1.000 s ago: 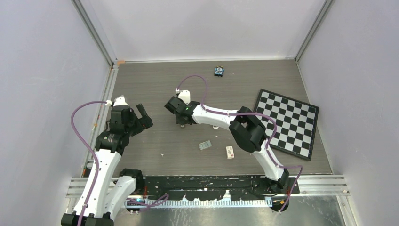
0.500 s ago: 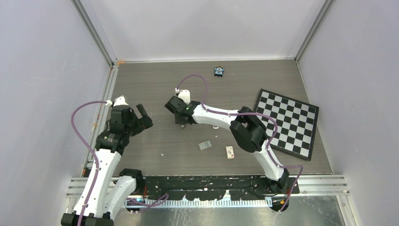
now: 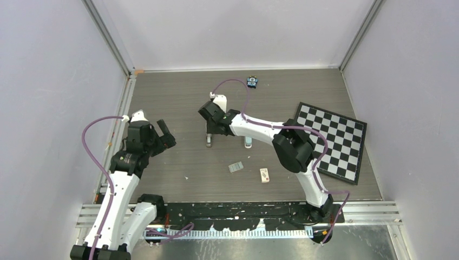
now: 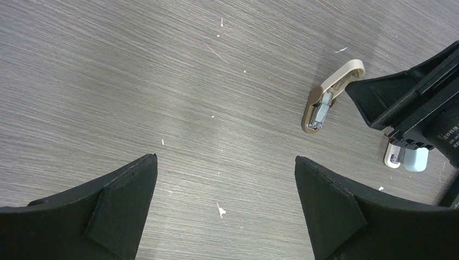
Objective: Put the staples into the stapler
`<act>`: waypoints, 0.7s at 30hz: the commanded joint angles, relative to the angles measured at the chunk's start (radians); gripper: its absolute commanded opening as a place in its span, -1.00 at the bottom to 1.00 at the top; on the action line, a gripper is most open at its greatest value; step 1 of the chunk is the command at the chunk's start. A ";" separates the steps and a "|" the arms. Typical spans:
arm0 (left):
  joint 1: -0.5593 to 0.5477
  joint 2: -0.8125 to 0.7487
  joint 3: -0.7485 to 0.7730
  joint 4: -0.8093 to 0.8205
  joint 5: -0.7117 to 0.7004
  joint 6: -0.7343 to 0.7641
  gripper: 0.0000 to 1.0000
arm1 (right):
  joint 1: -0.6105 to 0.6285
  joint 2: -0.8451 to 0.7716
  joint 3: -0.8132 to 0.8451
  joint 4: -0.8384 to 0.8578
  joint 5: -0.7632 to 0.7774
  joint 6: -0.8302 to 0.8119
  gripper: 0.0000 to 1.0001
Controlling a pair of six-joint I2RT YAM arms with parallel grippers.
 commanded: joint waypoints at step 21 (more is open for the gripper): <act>0.007 0.004 0.047 0.005 -0.001 0.025 1.00 | 0.013 0.013 -0.012 0.051 -0.033 0.027 -0.19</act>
